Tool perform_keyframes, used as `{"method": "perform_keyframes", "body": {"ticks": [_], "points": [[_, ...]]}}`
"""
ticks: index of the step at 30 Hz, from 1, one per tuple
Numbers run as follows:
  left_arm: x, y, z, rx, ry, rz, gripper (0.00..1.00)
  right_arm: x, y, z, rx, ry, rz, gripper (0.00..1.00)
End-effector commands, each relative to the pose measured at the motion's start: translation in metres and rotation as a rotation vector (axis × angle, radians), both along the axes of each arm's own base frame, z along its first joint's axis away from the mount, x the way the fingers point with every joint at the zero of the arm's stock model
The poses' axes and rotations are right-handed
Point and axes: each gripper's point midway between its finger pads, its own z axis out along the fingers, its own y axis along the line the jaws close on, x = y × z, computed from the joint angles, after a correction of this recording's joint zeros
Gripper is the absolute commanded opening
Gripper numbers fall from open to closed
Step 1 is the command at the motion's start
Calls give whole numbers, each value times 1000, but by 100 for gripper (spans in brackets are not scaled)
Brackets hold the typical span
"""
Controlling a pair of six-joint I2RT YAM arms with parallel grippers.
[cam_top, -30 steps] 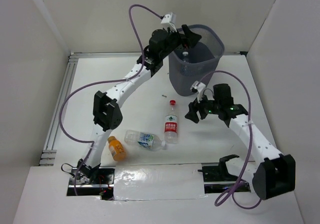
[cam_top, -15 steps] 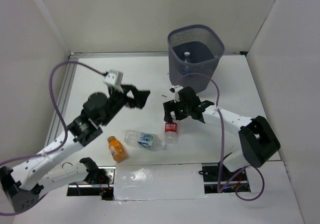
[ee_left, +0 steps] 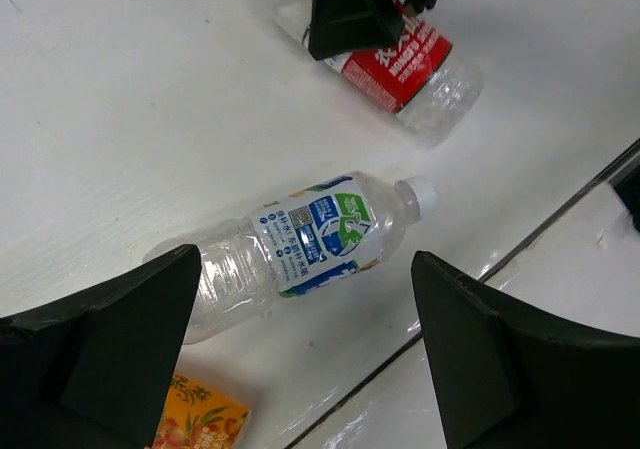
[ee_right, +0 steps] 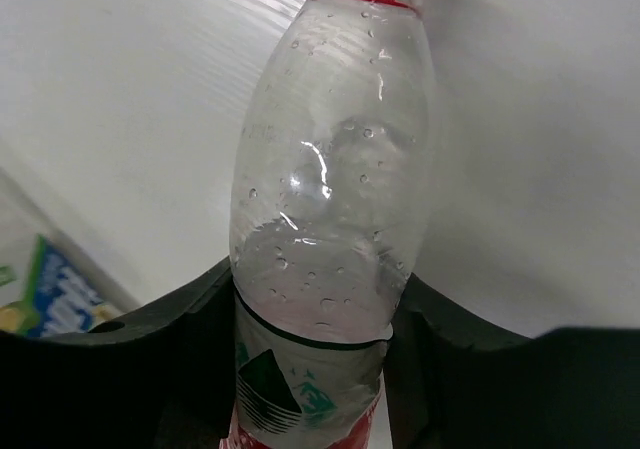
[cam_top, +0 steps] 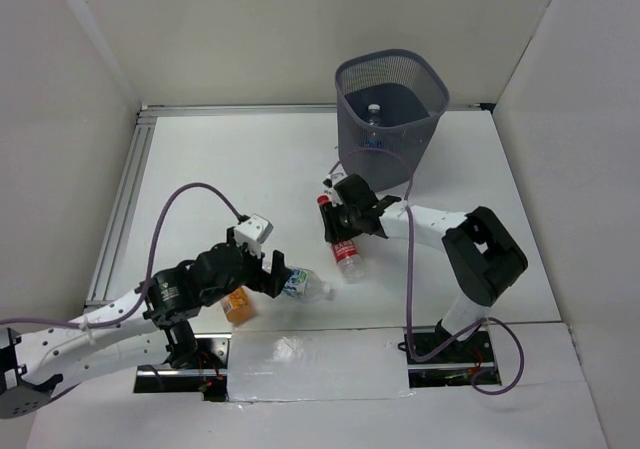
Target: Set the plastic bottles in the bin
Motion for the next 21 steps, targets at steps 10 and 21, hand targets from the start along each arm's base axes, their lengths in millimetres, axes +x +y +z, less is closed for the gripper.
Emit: {"method": "perform_keyframes", "body": {"ticks": [10, 21], "points": [[-12, -36, 4, 360, -189, -501, 97, 42, 42, 324, 452, -593, 636, 12], [-30, -44, -62, 578, -115, -836, 99, 178, -57, 400, 334, -927, 72, 26]]}}
